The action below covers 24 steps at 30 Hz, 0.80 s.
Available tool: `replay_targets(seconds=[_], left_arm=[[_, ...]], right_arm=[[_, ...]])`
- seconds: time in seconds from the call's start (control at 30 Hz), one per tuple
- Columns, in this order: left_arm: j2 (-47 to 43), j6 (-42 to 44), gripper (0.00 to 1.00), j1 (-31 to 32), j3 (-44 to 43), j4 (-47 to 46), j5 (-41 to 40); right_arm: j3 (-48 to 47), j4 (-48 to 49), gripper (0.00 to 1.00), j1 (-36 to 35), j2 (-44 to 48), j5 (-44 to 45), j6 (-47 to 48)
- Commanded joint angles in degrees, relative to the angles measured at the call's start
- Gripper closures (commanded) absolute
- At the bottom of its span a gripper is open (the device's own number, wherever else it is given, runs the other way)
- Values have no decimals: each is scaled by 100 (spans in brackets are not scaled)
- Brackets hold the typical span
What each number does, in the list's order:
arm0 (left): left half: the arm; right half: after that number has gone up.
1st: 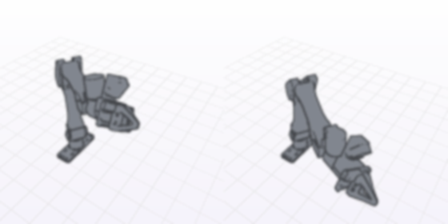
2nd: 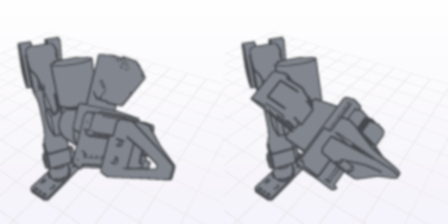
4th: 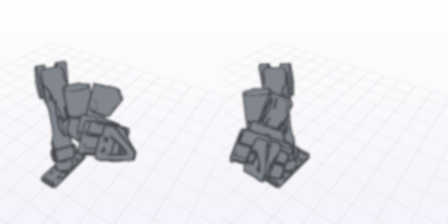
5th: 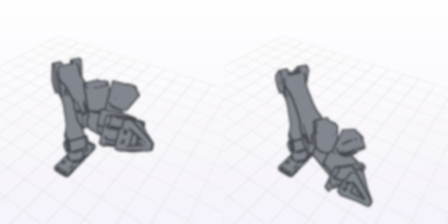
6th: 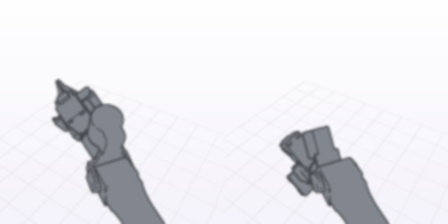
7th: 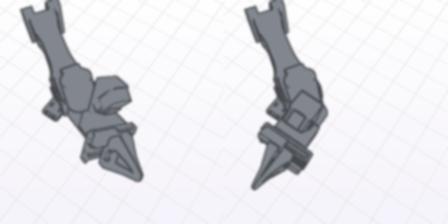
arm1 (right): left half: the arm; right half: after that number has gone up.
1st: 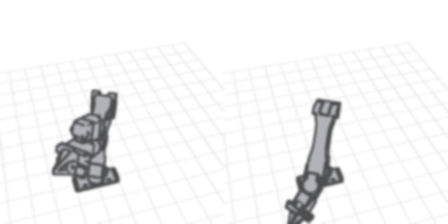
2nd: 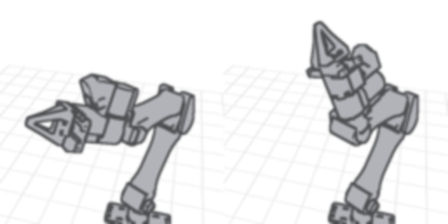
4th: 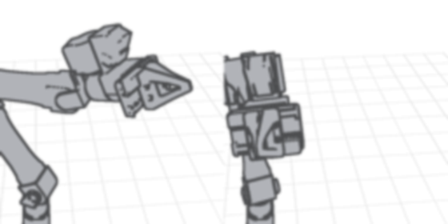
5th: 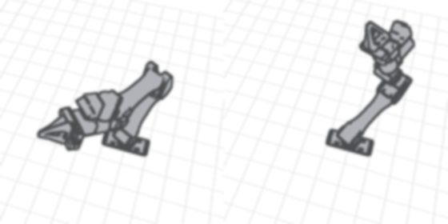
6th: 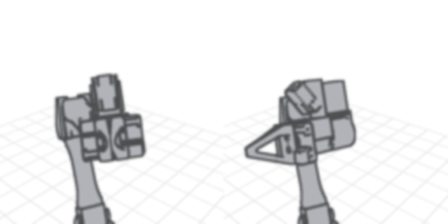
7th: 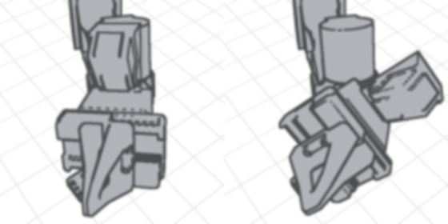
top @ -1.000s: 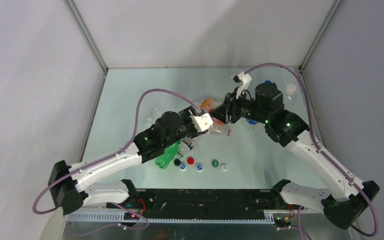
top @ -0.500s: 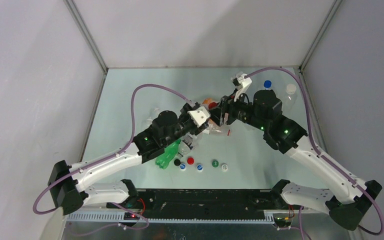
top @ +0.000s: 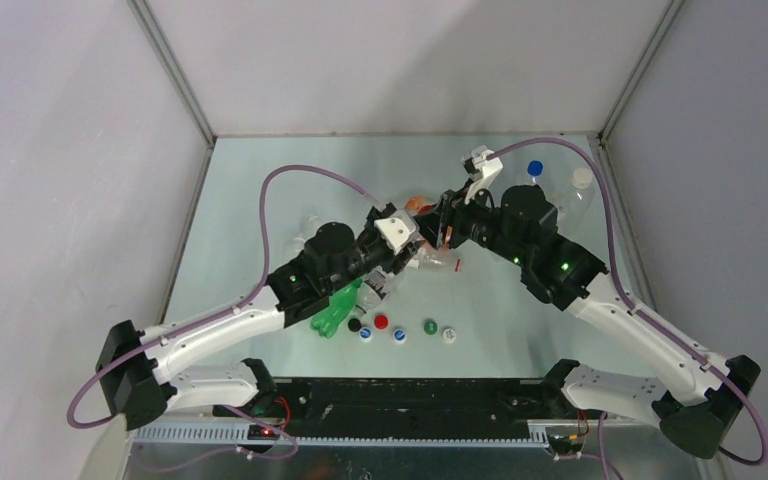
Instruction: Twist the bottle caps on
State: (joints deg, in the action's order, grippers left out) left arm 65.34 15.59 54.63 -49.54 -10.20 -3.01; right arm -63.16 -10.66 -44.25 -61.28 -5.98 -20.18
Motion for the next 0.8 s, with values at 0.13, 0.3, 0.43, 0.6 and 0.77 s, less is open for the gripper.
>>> replay_targets(seconds=[0.13, 0.3, 0.43, 0.6, 0.77], left_arm=[[-74, -441, 78, 4, 71, -488, 255], [-98, -619, 63, 4, 80, -560, 105], [-116, -768, 34, 4, 112, -546, -64], [-185, -1076, 4, -8, 196, -388, -153], [-408, -1419, 0, -138, 370, -77, -249]], right_arm=[[70, 460, 64, -3, 78, 328, -52], [82, 74, 92, 18, 98, 273, 111], [75, -435, 100, 129, 252, 211, 246], [75, -1401, 100, 419, 521, 232, 291], [232, -2479, 100, 704, 821, 855, 401]])
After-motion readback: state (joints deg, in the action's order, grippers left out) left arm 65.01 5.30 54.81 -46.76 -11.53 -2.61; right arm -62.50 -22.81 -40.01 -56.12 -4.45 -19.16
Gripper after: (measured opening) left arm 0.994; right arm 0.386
